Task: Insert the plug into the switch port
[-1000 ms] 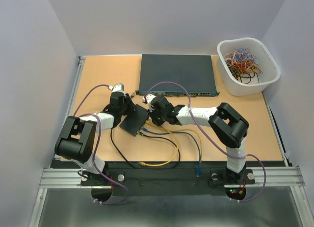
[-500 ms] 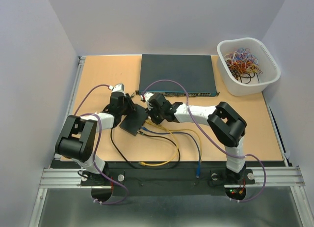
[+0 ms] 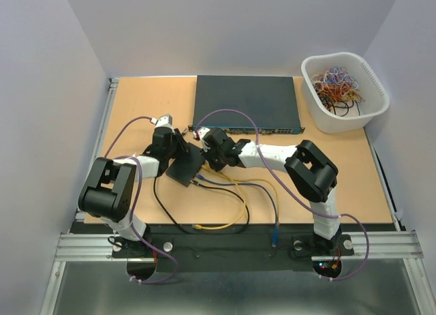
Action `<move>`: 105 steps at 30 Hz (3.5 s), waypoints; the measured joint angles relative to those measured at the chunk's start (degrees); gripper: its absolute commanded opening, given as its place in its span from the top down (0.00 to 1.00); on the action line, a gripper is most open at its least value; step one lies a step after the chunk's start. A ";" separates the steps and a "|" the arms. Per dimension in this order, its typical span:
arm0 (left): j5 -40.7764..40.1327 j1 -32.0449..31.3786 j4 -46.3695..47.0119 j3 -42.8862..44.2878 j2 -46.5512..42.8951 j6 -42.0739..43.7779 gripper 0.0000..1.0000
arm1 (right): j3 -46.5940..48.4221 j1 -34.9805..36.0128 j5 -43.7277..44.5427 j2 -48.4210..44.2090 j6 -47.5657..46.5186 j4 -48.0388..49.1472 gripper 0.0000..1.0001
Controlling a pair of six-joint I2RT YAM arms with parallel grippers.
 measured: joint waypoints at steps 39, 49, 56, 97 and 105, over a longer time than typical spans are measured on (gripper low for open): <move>3.78 0.33 4.44 2.05 3.85 3.58 0.59 | 9.90 -4.68 -2.80 4.50 3.91 -8.96 1.00; 4.94 0.26 5.18 2.82 5.03 4.79 0.59 | 10.82 -4.46 -5.55 5.20 -1.75 -10.56 1.00; 5.84 -0.66 5.97 3.96 6.45 5.75 0.59 | 10.82 -3.91 -4.07 5.20 -6.58 -11.91 0.99; -1.53 -7.67 3.41 9.05 9.57 8.52 0.58 | 6.12 -3.30 1.09 1.81 -12.02 -9.46 0.98; 0.50 -6.29 -1.16 10.19 8.66 5.57 0.56 | -2.82 -2.32 6.86 -2.60 -10.58 0.57 0.81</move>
